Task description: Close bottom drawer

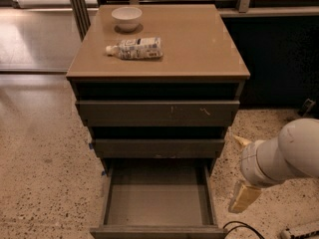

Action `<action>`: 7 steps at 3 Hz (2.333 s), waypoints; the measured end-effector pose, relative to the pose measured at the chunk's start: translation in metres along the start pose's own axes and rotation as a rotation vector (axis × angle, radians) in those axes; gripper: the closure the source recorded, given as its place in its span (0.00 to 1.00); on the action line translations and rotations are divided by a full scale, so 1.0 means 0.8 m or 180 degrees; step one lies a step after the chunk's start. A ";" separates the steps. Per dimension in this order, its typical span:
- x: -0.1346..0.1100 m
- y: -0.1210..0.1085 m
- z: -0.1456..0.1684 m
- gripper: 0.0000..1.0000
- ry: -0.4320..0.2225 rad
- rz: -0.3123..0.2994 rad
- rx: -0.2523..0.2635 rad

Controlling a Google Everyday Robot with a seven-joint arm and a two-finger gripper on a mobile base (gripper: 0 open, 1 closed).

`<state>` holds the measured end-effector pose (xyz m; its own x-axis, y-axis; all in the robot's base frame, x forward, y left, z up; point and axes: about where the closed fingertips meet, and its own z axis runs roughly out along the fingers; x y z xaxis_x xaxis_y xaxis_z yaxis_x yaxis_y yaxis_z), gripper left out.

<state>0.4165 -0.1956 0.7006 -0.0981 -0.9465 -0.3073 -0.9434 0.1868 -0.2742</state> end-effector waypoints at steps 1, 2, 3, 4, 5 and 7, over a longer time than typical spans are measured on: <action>-0.001 0.013 0.040 0.00 0.0011 -0.0072 -0.0051; 0.001 0.035 0.075 0.00 0.0017 -0.0099 -0.0213; 0.002 0.049 0.096 0.00 0.0020 -0.0114 -0.0325; 0.002 0.049 0.096 0.00 0.0020 -0.0114 -0.0325; 0.008 0.051 0.105 0.00 0.0021 -0.0119 -0.0309; 0.024 0.043 0.166 0.00 -0.0045 -0.0167 -0.0099</action>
Offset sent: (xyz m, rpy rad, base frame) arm -0.0182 0.0305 -0.1033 -0.0027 0.1245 0.0739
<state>0.4239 -0.1725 0.5643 -0.0441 -0.9510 -0.3061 -0.9565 0.1287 -0.2619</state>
